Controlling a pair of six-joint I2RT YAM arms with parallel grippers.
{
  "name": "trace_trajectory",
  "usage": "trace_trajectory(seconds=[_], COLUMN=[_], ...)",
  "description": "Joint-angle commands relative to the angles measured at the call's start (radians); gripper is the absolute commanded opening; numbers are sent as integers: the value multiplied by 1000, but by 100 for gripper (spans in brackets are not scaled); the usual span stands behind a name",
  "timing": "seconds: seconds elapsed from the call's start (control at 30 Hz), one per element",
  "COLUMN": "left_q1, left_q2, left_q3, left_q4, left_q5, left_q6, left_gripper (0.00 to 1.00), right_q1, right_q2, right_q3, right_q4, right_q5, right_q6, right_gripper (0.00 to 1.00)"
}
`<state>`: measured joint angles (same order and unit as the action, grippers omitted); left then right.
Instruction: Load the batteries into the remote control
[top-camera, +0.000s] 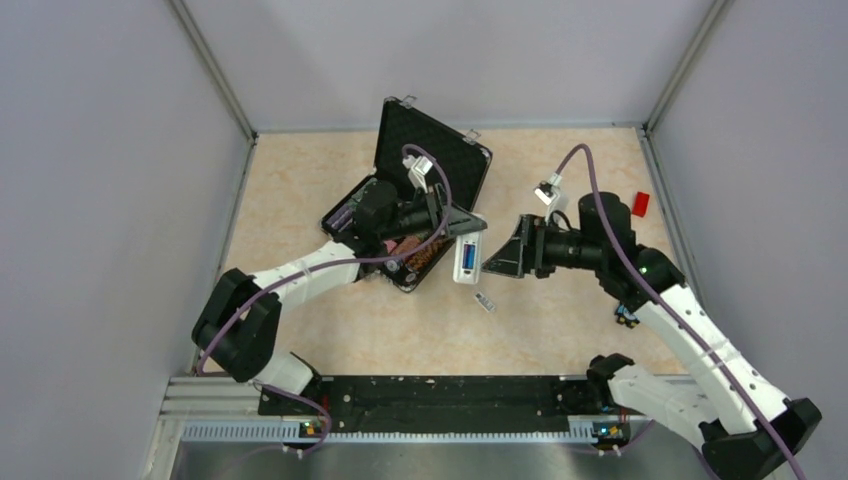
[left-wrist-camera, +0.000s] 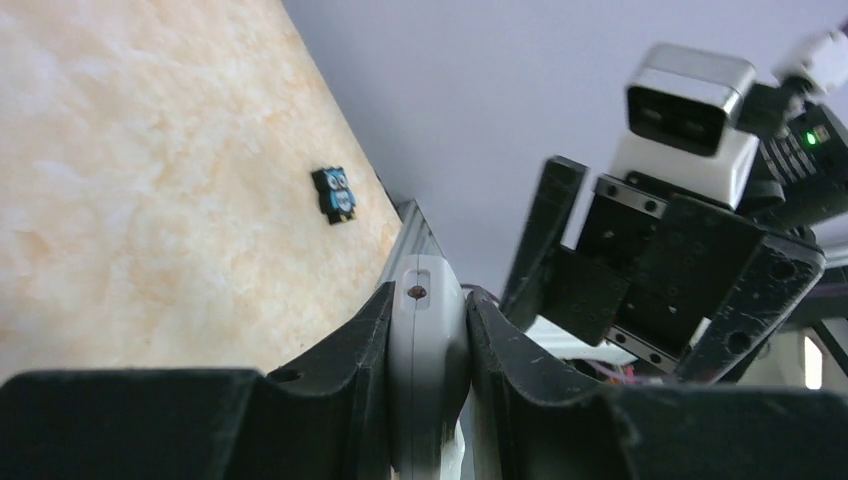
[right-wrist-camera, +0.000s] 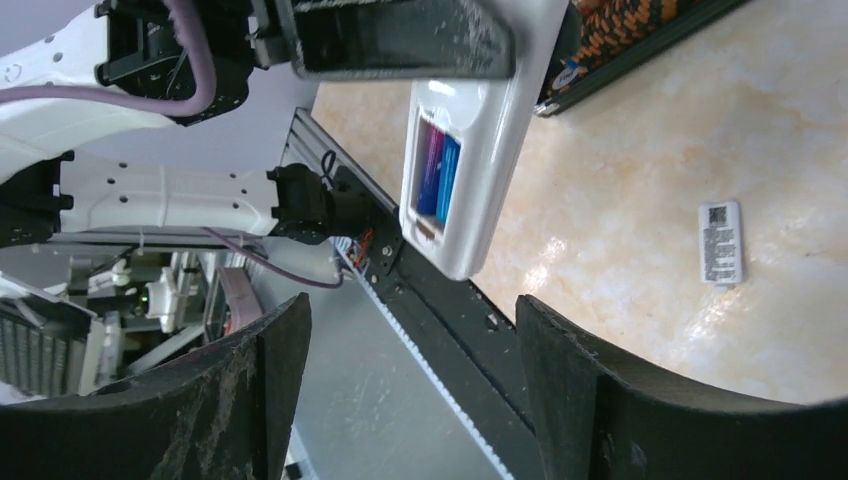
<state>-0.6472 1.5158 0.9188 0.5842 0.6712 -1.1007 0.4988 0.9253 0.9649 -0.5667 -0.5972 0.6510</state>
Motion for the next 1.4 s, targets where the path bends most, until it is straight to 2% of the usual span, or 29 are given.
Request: trace_trajectory(seconds=[0.0, 0.13, 0.33, 0.43, 0.53, 0.63, 0.77, 0.97, 1.13, 1.23, 1.37], left_q1=[45, 74, 78, 78, 78, 77, 78, 78, 79, 79, 80], left_q2=[-100, -226, -457, -563, -652, -701, -738, -778, -799, -796, -782], left_q3=[-41, -125, -278, -368, -425, -451, -464, -477, -475, -464, -452], left_q4=[-47, -132, -201, -206, -214, -234, -263, -283, -300, -305, -305], left_q5=[-116, -295, -528, -636, -710, -743, -753, -793, -822, -824, -821], left_q6=[64, 97, 94, 71, 49, 39, 31, 23, 36, 53, 71], left_gripper=[0, 0, 0, 0, 0, 0, 0, 0, 0, 0, 0], right_q1=[-11, -10, 12, 90, 206, 276, 311, 336, 340, 339, 340], right_q2=[-63, -85, -28, 40, 164, 295, 448, 563, 615, 644, 666], right_q3=[-16, -121, -247, -266, -247, -210, -159, -117, -91, -76, -64], right_q4=[-18, -32, 15, 57, 84, 97, 107, 129, 125, 117, 102], right_q5=[95, 260, 379, 451, 557, 639, 689, 726, 738, 722, 697], right_q6=[-82, -108, -102, -139, -203, -264, -317, -351, -370, -389, -395], right_gripper=[73, 68, 56, 56, 60, 64, 64, 61, 51, 38, 33])
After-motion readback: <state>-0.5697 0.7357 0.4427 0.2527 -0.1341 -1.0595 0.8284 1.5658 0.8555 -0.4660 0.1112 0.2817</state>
